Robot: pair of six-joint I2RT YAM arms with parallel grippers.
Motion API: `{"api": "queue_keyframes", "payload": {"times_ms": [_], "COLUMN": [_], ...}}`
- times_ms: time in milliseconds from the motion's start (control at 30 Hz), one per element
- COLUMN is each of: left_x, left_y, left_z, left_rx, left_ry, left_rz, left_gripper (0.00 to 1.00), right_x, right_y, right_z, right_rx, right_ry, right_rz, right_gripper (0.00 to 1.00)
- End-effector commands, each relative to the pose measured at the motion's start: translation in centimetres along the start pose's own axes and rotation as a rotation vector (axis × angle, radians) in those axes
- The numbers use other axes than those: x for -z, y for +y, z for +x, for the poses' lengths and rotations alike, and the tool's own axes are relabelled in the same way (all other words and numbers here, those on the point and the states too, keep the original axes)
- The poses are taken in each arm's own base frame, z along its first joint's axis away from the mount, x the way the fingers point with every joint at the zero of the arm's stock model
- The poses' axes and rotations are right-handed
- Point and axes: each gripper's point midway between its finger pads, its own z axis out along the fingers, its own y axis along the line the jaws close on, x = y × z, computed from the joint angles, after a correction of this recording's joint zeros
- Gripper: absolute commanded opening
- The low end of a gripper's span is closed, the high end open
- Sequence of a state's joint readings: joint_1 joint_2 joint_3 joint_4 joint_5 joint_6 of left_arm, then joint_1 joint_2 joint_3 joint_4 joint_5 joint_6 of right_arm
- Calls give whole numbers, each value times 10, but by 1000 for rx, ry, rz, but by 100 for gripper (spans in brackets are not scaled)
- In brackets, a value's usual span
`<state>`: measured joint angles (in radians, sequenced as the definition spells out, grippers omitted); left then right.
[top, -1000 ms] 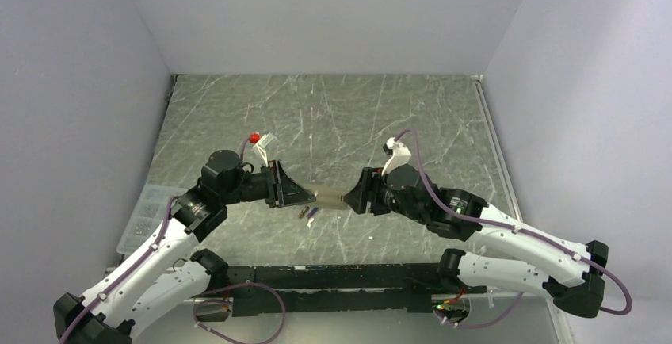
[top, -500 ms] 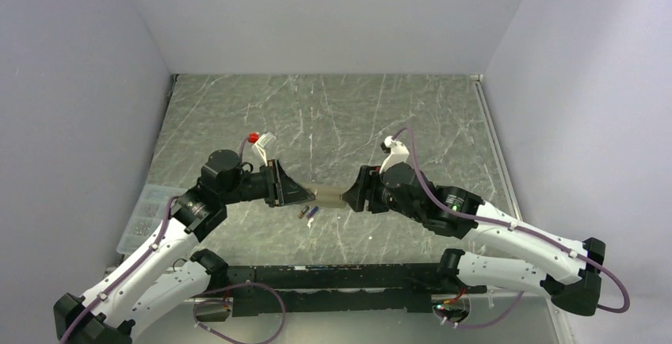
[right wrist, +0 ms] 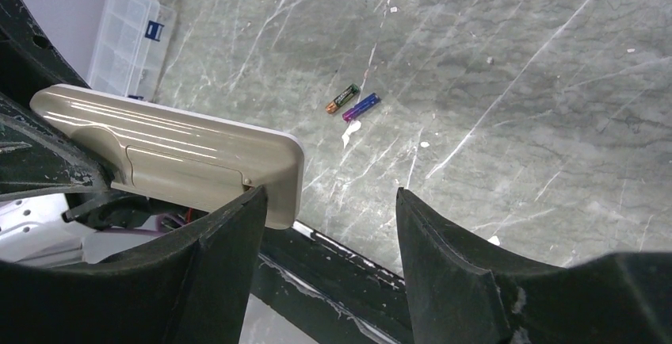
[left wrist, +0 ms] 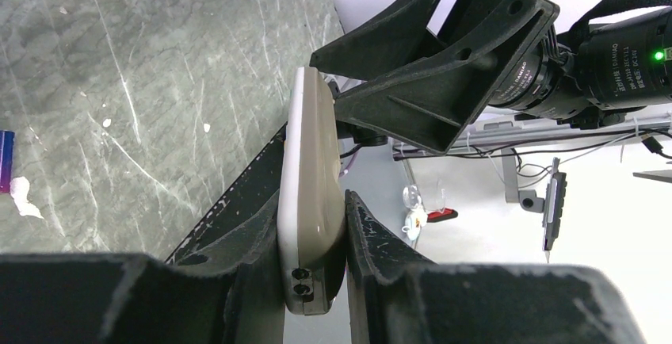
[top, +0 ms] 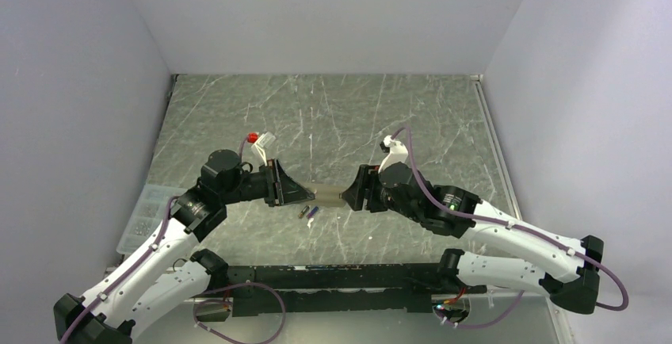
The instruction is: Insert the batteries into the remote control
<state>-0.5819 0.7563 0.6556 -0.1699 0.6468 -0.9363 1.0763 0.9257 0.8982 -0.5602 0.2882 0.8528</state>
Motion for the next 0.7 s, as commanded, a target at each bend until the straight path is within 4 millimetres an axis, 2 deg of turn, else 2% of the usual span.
{"api": "queue_keyframes", "payload": {"times_ms": [0,367,667], "left_x": [9,9,10], "left_y": [-41,-48,-54], "left_z": [-4,-3,-1], "left_rx": [-82,-68,-45], "left_ry": [-2,-3,-5], "left_rz": [149,213,263], "left_gripper": [0,0,0], "right_x": [0,-8,-3], "right_y": [4,11,28], "right_z": [-11,-6,-3], "right_rx": [-8,-34,-91], "right_ry": [-37,-34,-50], "right_rz": [20,-12,-154], "right_gripper": [63,63,64]}}
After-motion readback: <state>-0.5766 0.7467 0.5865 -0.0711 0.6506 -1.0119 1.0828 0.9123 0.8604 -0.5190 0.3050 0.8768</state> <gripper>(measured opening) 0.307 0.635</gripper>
